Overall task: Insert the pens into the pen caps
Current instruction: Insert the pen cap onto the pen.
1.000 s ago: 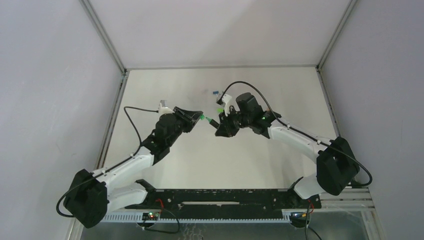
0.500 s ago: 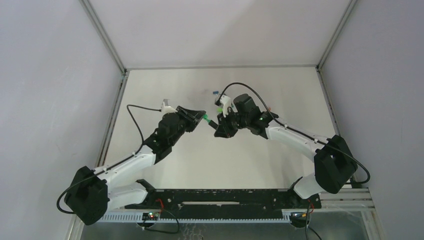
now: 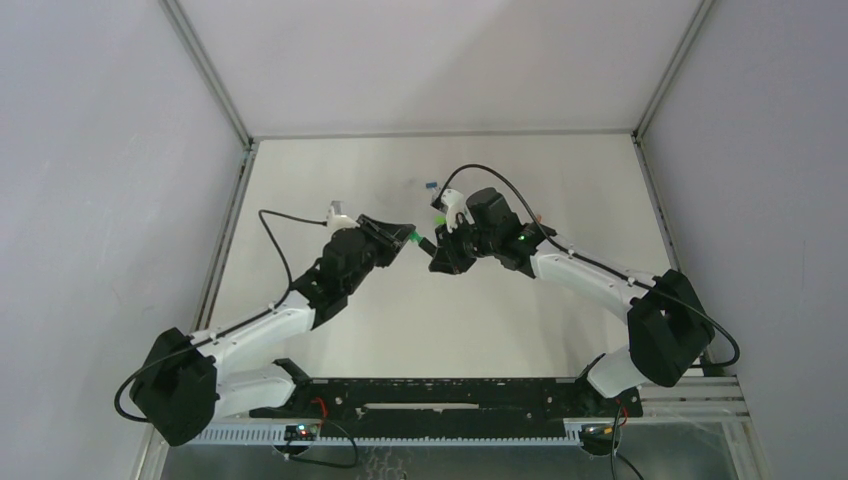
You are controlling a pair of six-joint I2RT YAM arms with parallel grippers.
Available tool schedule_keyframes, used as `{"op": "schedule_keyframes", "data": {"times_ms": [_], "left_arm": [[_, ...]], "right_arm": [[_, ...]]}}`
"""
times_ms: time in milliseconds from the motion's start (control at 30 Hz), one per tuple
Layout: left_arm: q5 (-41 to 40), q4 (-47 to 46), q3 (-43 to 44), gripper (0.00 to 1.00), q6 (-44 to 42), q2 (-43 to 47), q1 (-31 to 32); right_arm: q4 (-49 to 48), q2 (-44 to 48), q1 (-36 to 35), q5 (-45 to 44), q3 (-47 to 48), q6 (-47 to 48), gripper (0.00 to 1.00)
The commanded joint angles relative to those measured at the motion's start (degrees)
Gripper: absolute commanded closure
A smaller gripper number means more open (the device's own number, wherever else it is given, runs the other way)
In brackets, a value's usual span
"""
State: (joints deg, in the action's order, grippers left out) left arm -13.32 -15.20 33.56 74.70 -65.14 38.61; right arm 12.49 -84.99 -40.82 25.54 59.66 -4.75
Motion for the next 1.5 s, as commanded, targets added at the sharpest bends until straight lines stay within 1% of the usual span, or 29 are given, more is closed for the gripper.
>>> {"op": "schedule_keyframes", "data": {"times_ms": [0, 167, 533, 633, 733, 967, 1133, 1300, 1333, 1467], "left_arm": [[-2.22, -0.35, 3.10, 0.91, 0.71, 0.40, 0.75], [-3.62, 0.01, 3.18, 0.91, 1.34, 0.78, 1.57], [-8.23, 0.41, 4.58, 0.90, 3.08, -0.19, 5.94], [-8.92, 1.11, 5.56, 0.90, 2.36, -0.54, 6.96], [-9.82, 3.84, 7.68, 0.89, 0.39, -1.12, 8.00], [-10.17, 5.89, 11.52, 0.82, -2.72, -3.32, 11.07], [-11.01, 5.97, 12.75, 0.78, -4.35, -3.37, 12.72], [-12.56, 5.93, 13.78, 0.66, -7.34, -1.92, 14.46], [-12.99, 5.84, 14.03, 0.65, -7.92, -1.60, 14.91], [-13.18, 5.43, 14.00, 0.61, -8.16, -1.09, 15.50]], "right_arm": [[-2.12, -0.26, -0.53, -0.75, -0.04, -1.72, 1.00], [-2.55, -0.27, -0.73, -1.72, -0.03, -3.29, 1.00], [-3.70, 0.15, -1.19, -5.59, -0.01, -7.01, 1.00], [-3.93, 0.64, -1.06, -6.23, -0.10, -7.11, 1.00], [-4.14, 1.49, -0.40, -5.76, -0.14, -7.26, 1.00], [-6.84, 4.82, 2.67, -0.83, -1.56, -7.16, 1.00], [-10.35, 8.26, 5.78, 5.41, -3.93, -6.37, 1.00], [-11.96, 10.23, 7.55, 9.56, -5.30, -6.29, 1.00], [-13.66, 10.61, 7.73, 10.35, -5.64, -6.55, 1.00], [-14.89, 11.87, 8.35, 11.61, -6.24, -6.95, 1.00]]}}
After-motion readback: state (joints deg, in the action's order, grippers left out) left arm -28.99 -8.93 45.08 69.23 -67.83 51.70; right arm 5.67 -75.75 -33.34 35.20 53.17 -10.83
